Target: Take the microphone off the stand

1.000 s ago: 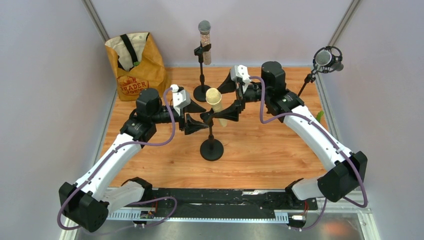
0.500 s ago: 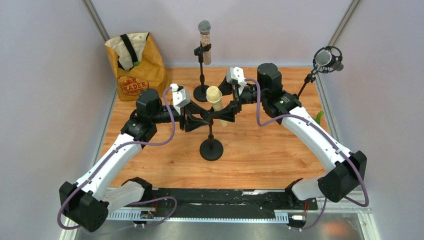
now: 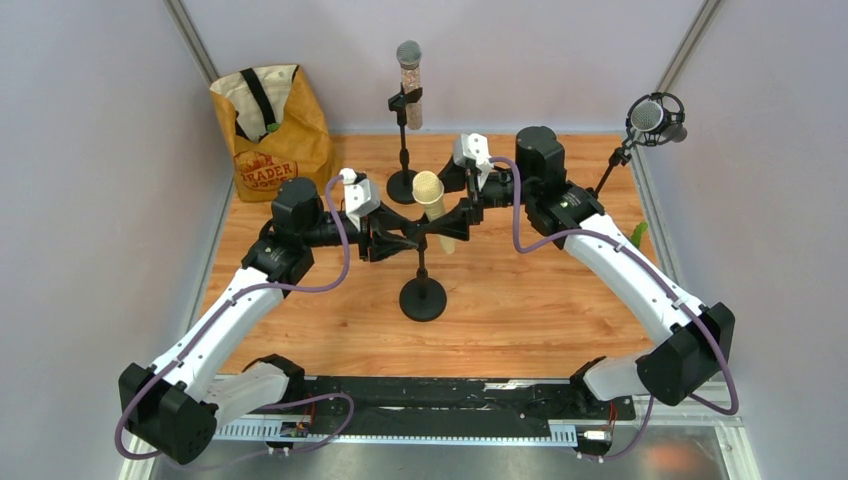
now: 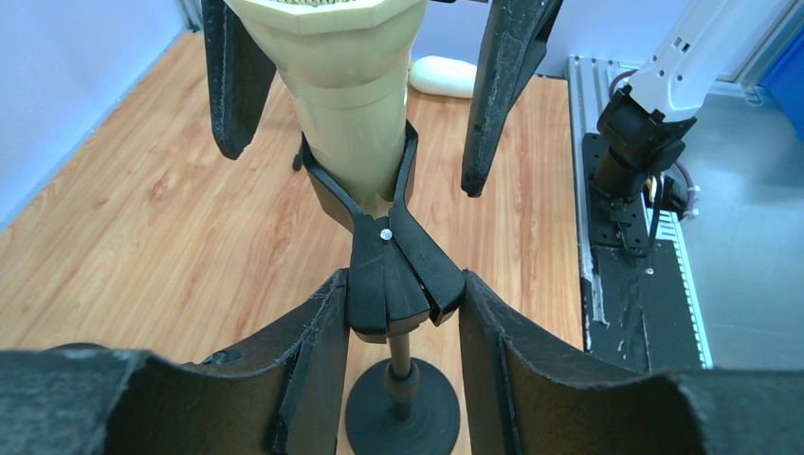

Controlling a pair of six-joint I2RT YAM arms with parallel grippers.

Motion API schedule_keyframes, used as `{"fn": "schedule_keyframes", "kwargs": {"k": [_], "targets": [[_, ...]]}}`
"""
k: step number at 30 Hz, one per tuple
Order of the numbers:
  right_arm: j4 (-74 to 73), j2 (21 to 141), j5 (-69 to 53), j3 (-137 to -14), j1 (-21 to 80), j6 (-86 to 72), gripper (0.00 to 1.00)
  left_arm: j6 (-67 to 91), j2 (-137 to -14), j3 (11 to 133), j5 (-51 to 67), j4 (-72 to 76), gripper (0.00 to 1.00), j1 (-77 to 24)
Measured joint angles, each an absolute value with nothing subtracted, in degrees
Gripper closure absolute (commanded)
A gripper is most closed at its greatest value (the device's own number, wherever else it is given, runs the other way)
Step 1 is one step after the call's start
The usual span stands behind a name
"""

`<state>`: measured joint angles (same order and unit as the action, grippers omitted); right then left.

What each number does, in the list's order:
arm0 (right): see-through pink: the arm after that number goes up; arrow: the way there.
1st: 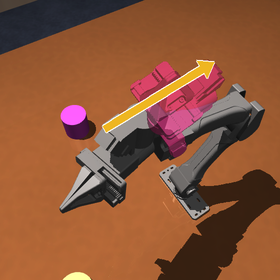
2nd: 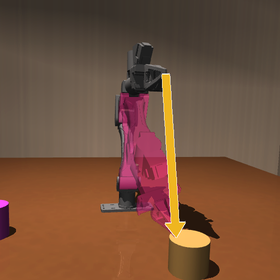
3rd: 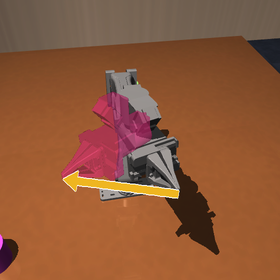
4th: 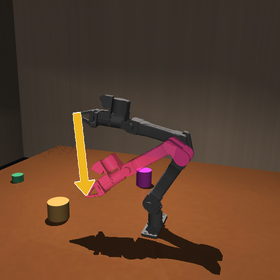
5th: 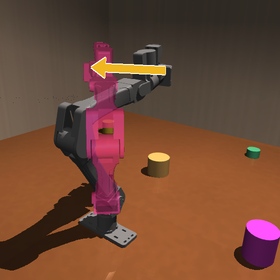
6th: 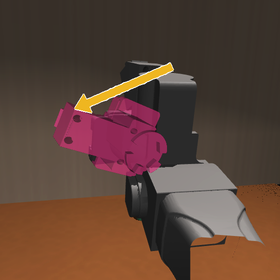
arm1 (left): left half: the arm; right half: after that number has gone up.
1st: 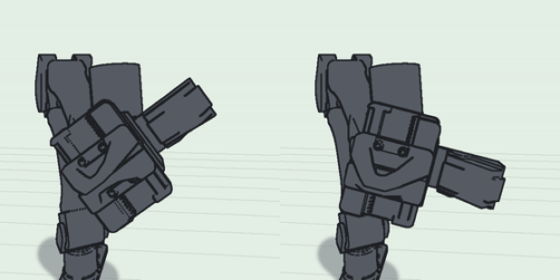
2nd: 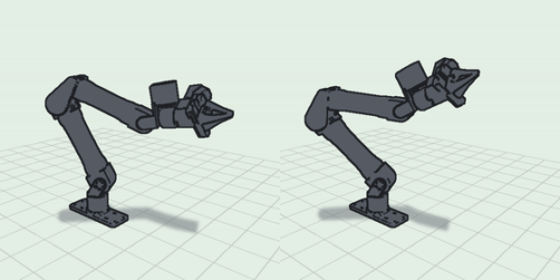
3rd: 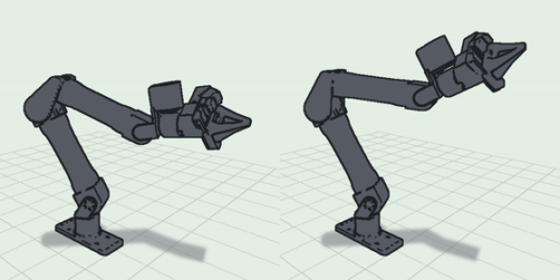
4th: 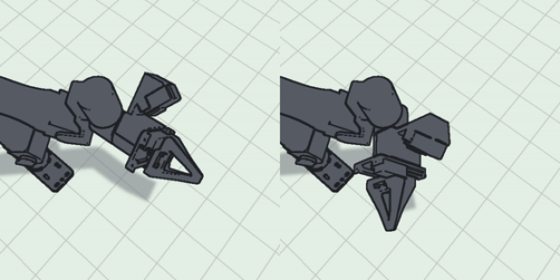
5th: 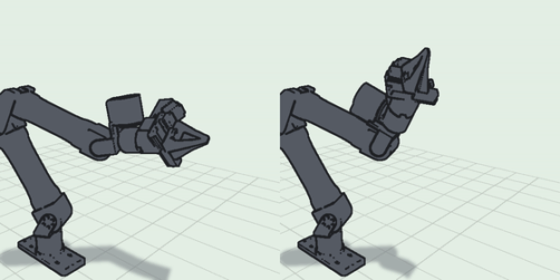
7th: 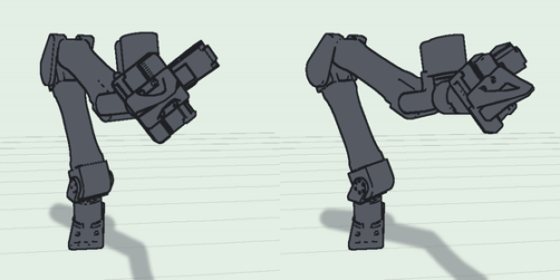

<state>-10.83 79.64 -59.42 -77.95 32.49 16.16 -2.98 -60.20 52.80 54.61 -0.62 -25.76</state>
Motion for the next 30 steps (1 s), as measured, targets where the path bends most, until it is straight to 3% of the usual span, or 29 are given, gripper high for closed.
{"fn": "schedule_keyframes", "kwargs": {"k": [3, 13, 18, 21, 30], "targets": [[-10.83, 79.35, -59.31, -77.87, 32.49, 16.16, 0.33, -3.38, -60.07, 52.73, 55.2, -0.89, 0.75, -25.74], [-10.83, 78.22, -58.98, -77.65, 32.49, 16.56, 0.6, -5.02, -59.53, 52.21, 56.34, -0.99, 0.84, -25.74], [-10.9, 78.13, -59.0, -77.6, 32.49, 16.56, 0.6, -5.45, -59.51, 52.14, 56.47, -0.99, 0.86, -25.74], [-10.87, 78.04, -59.0, -77.49, 32.49, 16.56, 0.6, -5.48, -59.51, 52.12, 56.47, -0.97, 1.0, -25.74], [-10.79, 77.47, -58.74, -76.9, 32.49, 16.6, 0.62, -5.54, -59.44, 52.07, 56.49, -0.95, 1.0, -25.74]]}}
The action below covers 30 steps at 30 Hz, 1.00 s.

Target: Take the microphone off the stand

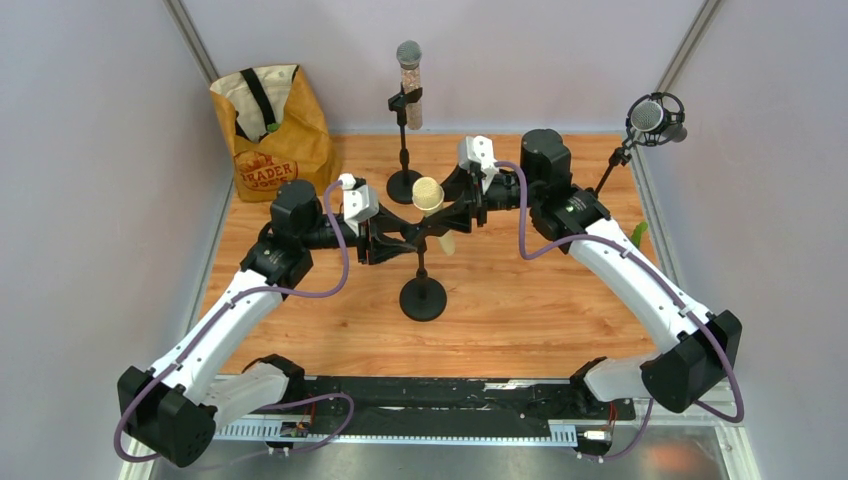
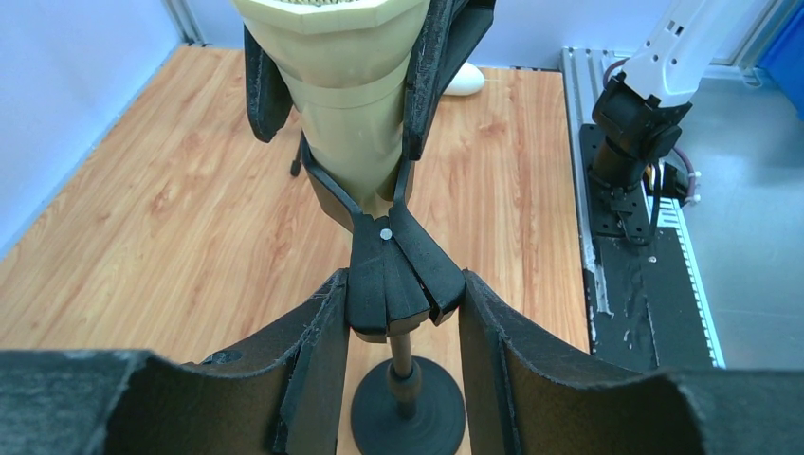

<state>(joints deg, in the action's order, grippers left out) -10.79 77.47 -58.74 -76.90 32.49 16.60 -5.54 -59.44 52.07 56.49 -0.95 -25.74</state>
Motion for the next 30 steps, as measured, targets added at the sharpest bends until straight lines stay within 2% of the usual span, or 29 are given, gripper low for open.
{"fn": "schedule_keyframes", "kwargs": {"k": [3, 4, 5, 6, 7, 8, 17, 23, 25, 26, 27, 29, 30], "targets": [[-10.74, 77.43, -58.63, -76.86, 32.49, 16.67, 0.62, -5.85, -59.13, 51.86, 56.45, -0.91, 0.98, -25.74], [-10.74, 77.38, -58.59, -76.86, 32.49, 16.73, 0.62, -5.96, -59.09, 51.81, 56.47, -0.93, 0.74, -25.74], [-10.74, 77.36, -58.59, -76.86, 32.51, 16.78, 0.62, -6.09, -59.05, 51.79, 56.47, -0.95, 0.66, -25.74], [-10.74, 77.36, -58.59, -76.84, 32.51, 16.78, 0.62, -6.11, -59.05, 51.79, 56.4, -0.95, 0.52, -25.74], [-10.74, 77.36, -58.57, -76.82, 32.51, 16.8, 0.62, -5.89, -59.05, 51.79, 56.23, -0.93, 0.45, -25.74], [-10.74, 77.34, -58.5, -76.82, 32.51, 16.82, 0.62, -5.61, -59.05, 51.79, 56.01, -0.86, 0.26, -25.74], [-10.79, 76.79, -56.88, -76.47, 32.51, 16.58, 0.62, -0.95, -59.96, 51.22, 53.19, -0.93, 0.24, -25.74], [-10.55, 76.44, -56.45, -76.12, 32.51, 16.34, 0.62, 2.31, -60.03, 51.22, 52.99, 1.15, 0.26, -25.74], [-10.48, 76.44, -56.42, -76.09, 32.49, 16.29, 0.62, 3.31, -60.14, 51.22, 53.1, 2.04, 0.43, -25.74], [-10.46, 76.44, -56.42, -76.09, 32.49, 16.29, 0.62, 3.84, -60.27, 51.22, 53.15, 2.44, 0.62, -25.74], [-10.46, 76.44, -56.38, -76.09, 32.49, 16.27, 0.62, 4.29, -60.36, 51.22, 53.25, 2.63, 0.7, -25.74], [-10.31, 76.44, -55.86, -76.09, 32.49, 16.27, 0.62, 4.36, -60.42, 51.22, 53.78, 2.92, 0.97, -25.78], [-10.37, 76.42, -55.81, -76.07, 32.47, 16.29, 0.62, 3.84, -60.42, 51.22, 53.82, 3.33, 1.0, -25.78]]}}
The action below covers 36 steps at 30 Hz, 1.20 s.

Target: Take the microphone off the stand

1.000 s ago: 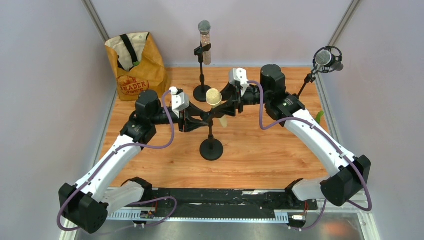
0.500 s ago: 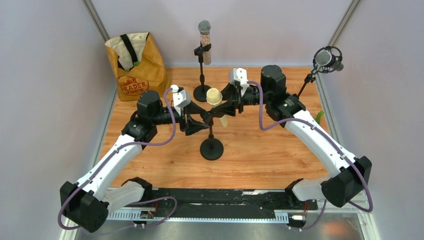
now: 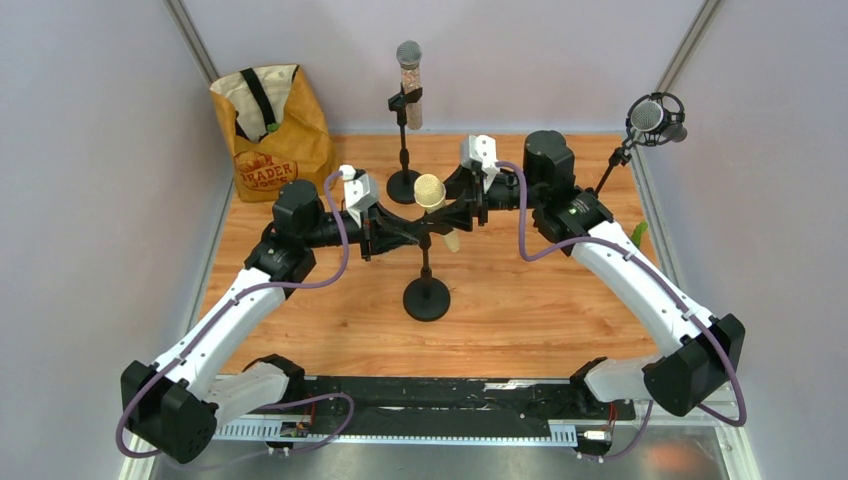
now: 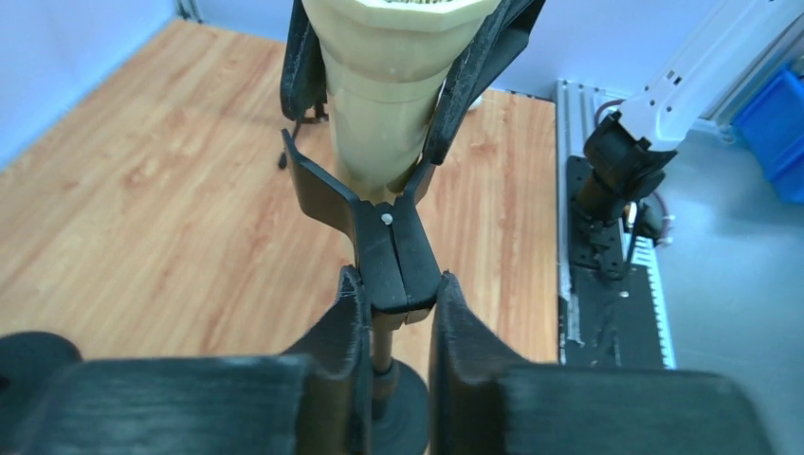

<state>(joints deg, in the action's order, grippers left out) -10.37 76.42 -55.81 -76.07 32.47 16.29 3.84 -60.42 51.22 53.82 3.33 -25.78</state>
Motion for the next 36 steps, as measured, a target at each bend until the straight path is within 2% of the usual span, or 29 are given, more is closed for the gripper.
{"fn": "schedule_keyframes", "kwargs": {"k": [20, 36], "targets": [[-10.24, 75.53, -54.08, -75.77, 32.47, 16.73, 0.63, 1.85, -60.23, 51.05, 53.19, 3.05, 0.99, -25.89], [-10.5, 73.12, -47.16, -75.11, 32.49, 19.97, 0.64, 1.74, -60.23, 51.05, 52.84, 3.11, 1.0, -25.89]]}}
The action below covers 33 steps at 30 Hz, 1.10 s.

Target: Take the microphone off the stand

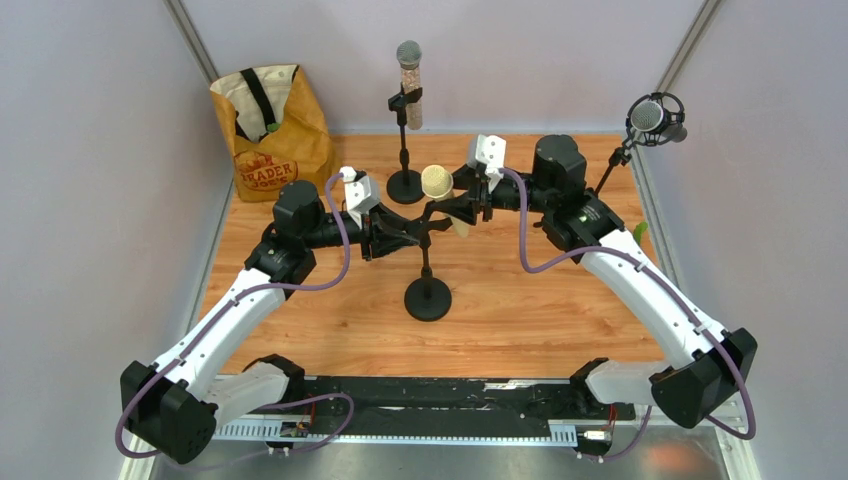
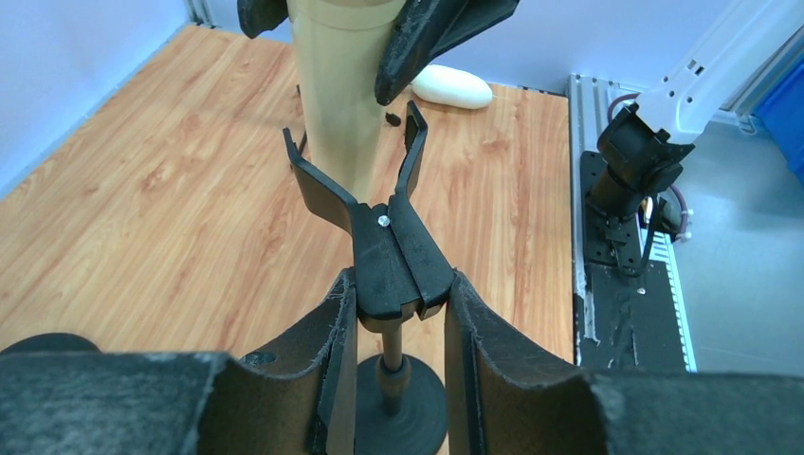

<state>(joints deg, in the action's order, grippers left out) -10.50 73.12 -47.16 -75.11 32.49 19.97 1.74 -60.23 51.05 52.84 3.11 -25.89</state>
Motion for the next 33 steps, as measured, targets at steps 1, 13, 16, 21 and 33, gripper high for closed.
{"fn": "schedule_keyframes", "kwargs": {"k": [1, 13, 16, 21, 33], "targets": [[-10.52, 72.93, -46.46, -74.91, 32.49, 20.27, 0.64, 1.72, -60.23, 51.05, 52.84, 3.11, 1.0, -25.89], [-10.59, 71.53, -35.46, -74.04, 32.49, 23.92, 0.64, 1.72, -60.12, 50.87, 53.34, 3.16, 1.0, -25.89], [-10.59, 71.48, -34.06, -73.91, 32.49, 24.21, 0.64, 1.69, -60.1, 50.76, 53.49, 3.22, 1.0, -25.89], [-10.59, 71.13, -32.67, -73.89, 32.49, 24.36, 0.64, 1.61, -59.99, 50.68, 53.6, 3.27, 0.88, -25.89], [-10.57, 70.83, -31.97, -73.87, 32.49, 24.38, 0.62, 1.61, -59.96, 50.63, 53.91, 3.27, 0.67, -25.89]]}}
